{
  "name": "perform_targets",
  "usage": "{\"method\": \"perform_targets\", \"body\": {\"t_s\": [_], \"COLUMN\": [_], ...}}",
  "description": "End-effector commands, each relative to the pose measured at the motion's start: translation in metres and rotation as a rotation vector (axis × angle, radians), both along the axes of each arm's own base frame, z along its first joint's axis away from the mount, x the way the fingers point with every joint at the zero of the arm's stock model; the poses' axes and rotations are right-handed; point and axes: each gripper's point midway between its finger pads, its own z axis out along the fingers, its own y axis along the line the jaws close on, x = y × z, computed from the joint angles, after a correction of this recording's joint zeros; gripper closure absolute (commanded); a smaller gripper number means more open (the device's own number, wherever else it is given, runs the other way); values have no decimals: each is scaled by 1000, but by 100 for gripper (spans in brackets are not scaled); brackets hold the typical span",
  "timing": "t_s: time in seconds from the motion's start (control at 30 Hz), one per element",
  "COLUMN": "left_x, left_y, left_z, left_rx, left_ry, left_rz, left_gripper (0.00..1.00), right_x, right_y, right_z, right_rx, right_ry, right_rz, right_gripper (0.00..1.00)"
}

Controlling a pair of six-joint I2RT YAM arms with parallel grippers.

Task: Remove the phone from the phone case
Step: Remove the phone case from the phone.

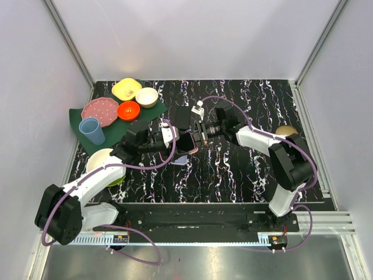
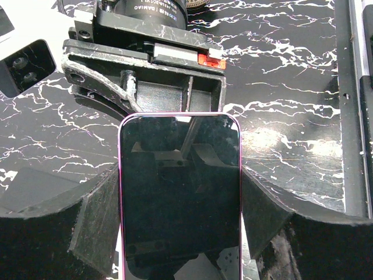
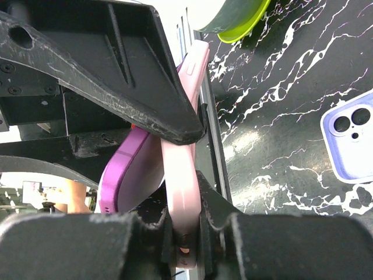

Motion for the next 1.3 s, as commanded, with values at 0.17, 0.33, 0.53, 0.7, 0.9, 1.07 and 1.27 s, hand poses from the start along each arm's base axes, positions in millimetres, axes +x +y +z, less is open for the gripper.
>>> {"method": "perform_targets", "body": {"t_s": [0.17,0.33,0.53,0.7,0.9,1.07,1.27], "left_x": [-28,-29,-31,-31,-31,-32,-34], "left_y": [-4,-4,-4,-4,-2,-1,-1], "left_z": [31,38,46,46,42,48,56], "left_rx": [-70,-86,-86,-65,-51,-59,-68], "left_ry": [-79,-87,-90,-99,-119,-131,-152], "left_rz": [-137,-136,-152,-163,-160,-159,-162], "left_gripper": [57,58,62,64,65,65,65], "right_x": [37,39,39,39,40,45,61], "right_y": [-16,-16,-15,-13,-11,-11,-16], "right_z": [2,-7,-14,-17,-13,-19,-31], "right_rx": [-3,-22,-32,-26,-15,-24,-52], "right_ry": [-13,7,44,110,146,184,234], "right_rz": [-119,-122,-120,-102,-108,-151,-241], "right_gripper": [100,100,100,100,100,100,100]}}
